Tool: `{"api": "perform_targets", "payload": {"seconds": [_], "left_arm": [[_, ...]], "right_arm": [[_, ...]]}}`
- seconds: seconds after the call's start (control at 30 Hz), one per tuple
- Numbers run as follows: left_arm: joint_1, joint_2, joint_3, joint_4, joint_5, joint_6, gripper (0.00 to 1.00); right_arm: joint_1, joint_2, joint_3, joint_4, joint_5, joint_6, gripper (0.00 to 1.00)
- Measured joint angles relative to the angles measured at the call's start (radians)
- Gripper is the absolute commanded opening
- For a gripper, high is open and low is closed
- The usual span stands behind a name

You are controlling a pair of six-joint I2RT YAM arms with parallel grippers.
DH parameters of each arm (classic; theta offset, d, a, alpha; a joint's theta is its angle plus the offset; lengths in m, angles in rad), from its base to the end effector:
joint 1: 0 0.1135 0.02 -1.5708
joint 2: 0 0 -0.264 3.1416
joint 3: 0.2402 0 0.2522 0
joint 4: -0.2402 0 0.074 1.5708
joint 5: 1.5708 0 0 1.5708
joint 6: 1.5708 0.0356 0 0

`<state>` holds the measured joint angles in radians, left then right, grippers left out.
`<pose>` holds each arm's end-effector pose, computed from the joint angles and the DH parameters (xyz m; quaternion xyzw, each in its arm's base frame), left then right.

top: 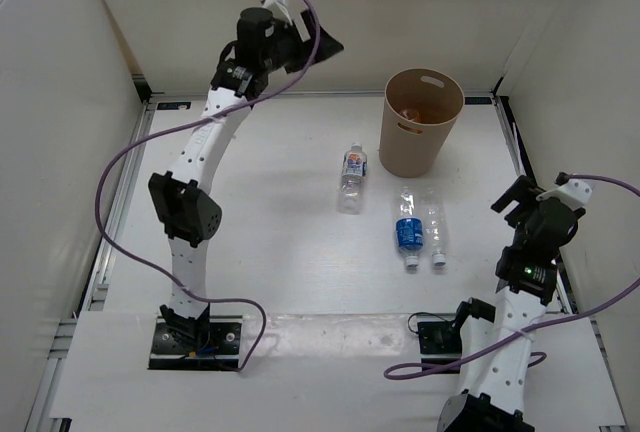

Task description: Put the plastic bottles in the bin

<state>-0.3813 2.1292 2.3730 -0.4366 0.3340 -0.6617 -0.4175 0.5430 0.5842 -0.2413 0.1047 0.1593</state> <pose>0.4493 -0.1927 0.4341 -0.0017 0.7684 -0.4236 0.4797 0.1296 -0.0616 0.2982 0.2517 0.7318 -0.1215 0.6216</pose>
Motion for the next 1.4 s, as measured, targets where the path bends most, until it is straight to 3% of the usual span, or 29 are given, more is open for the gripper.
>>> {"api": "perform_targets", "payload": {"seconds": [0.2, 0.4, 0.53, 0.97, 1.3, 1.4], "left_arm": [[-0.095, -0.035, -0.236, -0.161, -0.021, 0.143, 0.99], [-0.163, 0.076, -0.341, -0.316, -0.076, 0.195, 0.99], [-0.164, 0.103, -0.381, -0.33, -0.084, 0.201, 0.99], [-0.249, 0.155, -0.402, -0.302, -0.083, 0.212, 0.99], [-0.293, 0.285, -0.297, -0.385, -0.058, 0.202, 0.99], [-0.285, 0.285, -0.296, -0.402, -0.058, 0.198, 0.84]], "right_arm": [[0.007, -0.021, -0.011, -0.029, 0.002, 0.024, 0.9], [0.006, -0.056, -0.011, -0.072, 0.015, 0.031, 0.9], [-0.003, -0.072, -0.012, -0.093, 0.024, 0.036, 0.9], [-0.014, -0.079, -0.022, -0.12, 0.041, 0.035, 0.9], [-0.015, -0.079, -0.024, -0.133, 0.13, 0.021, 0.9], [-0.015, -0.079, -0.024, -0.14, 0.154, 0.016, 0.9]]}}
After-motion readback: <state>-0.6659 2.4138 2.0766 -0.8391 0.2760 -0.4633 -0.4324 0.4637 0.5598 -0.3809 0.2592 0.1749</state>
